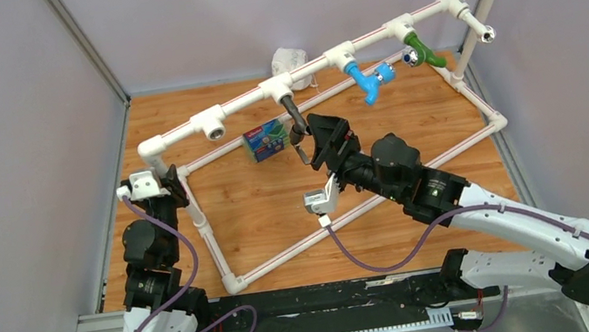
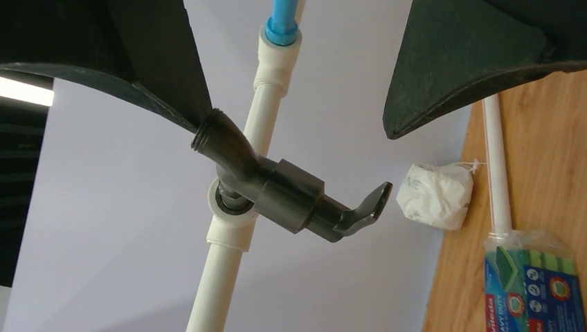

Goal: Install the water faucets

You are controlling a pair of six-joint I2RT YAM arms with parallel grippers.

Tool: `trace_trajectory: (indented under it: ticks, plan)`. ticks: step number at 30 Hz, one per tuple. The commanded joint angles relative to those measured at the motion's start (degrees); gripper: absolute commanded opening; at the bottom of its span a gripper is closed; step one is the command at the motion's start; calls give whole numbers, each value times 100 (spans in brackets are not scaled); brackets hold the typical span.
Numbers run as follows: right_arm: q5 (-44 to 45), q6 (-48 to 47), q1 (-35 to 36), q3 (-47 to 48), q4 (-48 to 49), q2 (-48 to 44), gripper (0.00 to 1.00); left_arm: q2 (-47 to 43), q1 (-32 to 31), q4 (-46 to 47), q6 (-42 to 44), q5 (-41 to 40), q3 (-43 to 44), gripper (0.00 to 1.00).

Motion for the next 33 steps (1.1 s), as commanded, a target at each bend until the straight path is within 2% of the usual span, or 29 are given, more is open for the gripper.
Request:
trace_trajectory:
  ticks: [1, 5, 10, 15, 19, 20, 28, 33]
  plan:
    - [241, -915, 105, 333, 399, 106, 100, -80, 29, 240, -51, -36, 103, 0]
    - [119, -1065, 114, 386, 514, 273, 98, -98, 29, 240, -51, -19, 103, 0]
    - [127, -1118, 149, 526, 523, 537, 92, -115, 20, 223, -42, -36, 94, 0]
    - [110, -1119, 176, 684, 514, 730, 81, -124, 20, 231, -51, -19, 103, 0]
    - [57, -873, 185, 799, 497, 836, 65, -124, 20, 223, -51, -19, 103, 0]
    - [22, -733, 176, 825, 497, 853, 58, -133, 20, 223, -42, -19, 94, 0]
    - [-206, 1717, 132, 1203, 567, 1126, 37, -150, 20, 223, -51, -10, 94, 0]
    - [-357, 3317, 132, 721, 1777, 1047, 24, -168, 20, 214, -51, -10, 103, 0]
